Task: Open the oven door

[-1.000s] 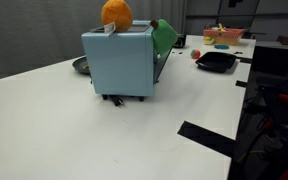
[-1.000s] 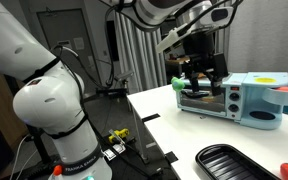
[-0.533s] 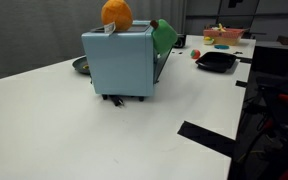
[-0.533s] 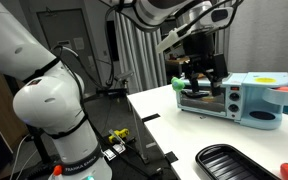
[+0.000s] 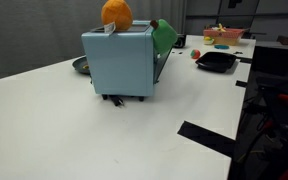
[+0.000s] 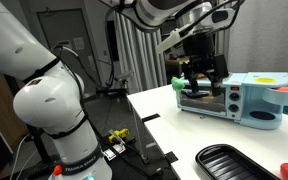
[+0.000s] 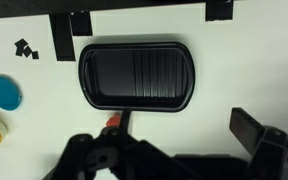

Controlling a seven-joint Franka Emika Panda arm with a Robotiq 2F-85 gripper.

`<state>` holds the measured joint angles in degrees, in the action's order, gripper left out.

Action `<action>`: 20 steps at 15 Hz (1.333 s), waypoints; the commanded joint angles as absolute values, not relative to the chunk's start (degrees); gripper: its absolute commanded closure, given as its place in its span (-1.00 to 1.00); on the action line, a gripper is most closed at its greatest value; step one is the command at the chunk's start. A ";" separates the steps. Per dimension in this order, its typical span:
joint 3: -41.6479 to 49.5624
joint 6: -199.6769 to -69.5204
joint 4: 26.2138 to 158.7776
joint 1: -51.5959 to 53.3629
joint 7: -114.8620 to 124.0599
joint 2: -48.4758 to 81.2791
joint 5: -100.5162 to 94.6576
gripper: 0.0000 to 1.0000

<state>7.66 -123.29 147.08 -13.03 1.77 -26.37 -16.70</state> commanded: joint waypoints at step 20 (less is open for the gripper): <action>6.23 -127.34 138.58 -8.83 -0.13 -17.51 -12.22 -1.00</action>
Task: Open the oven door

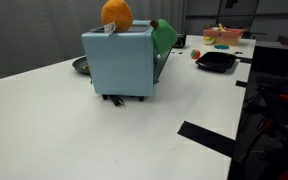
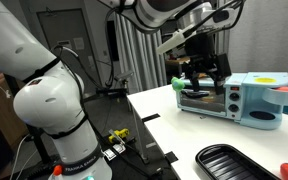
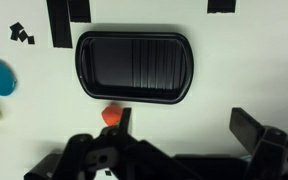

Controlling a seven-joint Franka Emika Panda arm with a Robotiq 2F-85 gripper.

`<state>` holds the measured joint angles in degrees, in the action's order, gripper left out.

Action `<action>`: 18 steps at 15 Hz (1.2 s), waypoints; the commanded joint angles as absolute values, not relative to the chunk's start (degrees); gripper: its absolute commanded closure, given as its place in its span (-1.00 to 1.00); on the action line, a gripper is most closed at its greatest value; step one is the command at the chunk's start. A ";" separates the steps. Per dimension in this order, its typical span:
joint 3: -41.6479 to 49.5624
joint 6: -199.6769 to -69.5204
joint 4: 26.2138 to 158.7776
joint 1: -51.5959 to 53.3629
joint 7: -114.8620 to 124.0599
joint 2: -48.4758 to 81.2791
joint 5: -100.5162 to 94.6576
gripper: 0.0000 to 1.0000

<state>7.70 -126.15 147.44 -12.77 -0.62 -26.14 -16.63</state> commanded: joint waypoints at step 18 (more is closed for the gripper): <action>2.08 -127.26 120.12 -2.37 0.17 -1.77 -5.45 -1.00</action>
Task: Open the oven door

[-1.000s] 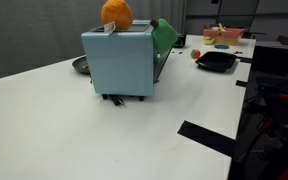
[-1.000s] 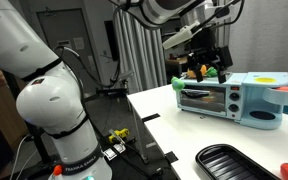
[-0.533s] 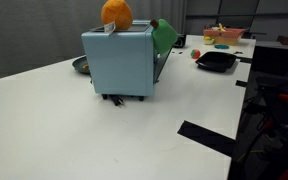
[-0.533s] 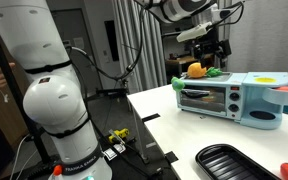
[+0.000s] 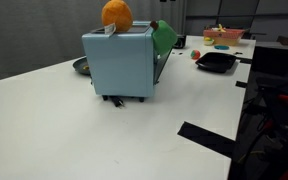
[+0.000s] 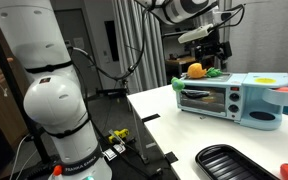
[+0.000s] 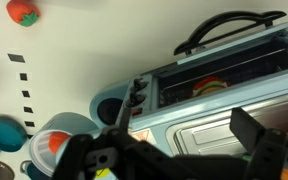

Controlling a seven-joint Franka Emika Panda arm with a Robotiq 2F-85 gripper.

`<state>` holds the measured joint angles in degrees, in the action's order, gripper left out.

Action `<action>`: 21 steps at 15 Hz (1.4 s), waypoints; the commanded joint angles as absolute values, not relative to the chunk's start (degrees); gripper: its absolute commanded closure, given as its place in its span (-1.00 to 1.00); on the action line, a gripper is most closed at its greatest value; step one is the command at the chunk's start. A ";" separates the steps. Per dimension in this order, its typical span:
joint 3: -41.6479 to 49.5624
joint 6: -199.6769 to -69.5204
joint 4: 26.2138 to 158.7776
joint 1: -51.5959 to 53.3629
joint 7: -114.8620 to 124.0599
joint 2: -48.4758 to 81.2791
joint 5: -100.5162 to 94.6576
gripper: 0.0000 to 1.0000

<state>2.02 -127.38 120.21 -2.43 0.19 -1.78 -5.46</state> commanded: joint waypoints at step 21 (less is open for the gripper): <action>1.59 -133.05 125.73 -2.20 -12.06 2.17 -2.33 -1.00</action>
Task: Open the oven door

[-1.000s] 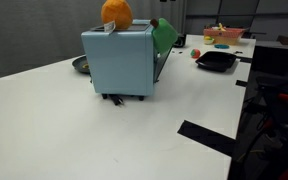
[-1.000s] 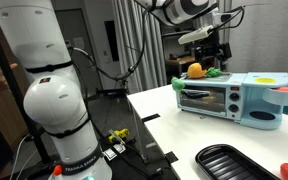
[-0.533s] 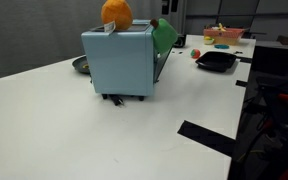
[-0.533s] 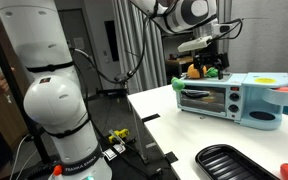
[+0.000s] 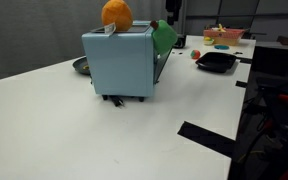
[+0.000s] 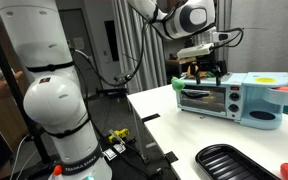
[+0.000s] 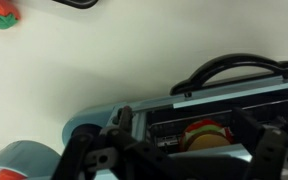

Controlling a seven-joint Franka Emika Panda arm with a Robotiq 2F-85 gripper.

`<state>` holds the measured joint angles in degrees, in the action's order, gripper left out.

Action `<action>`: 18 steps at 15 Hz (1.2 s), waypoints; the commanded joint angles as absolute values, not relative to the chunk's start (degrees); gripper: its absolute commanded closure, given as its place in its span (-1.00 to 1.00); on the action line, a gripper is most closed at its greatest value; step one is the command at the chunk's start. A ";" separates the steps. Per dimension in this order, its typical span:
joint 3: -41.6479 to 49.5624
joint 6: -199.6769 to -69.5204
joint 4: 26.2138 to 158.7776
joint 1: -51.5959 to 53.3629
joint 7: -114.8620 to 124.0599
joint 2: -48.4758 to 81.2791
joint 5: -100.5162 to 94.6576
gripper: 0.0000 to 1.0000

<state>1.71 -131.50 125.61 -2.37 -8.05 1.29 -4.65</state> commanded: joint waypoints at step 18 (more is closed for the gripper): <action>-1.20 -140.98 124.92 -2.24 -19.15 9.70 2.57 -1.00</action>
<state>-0.94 -138.11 125.32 -1.39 -15.72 7.64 -1.15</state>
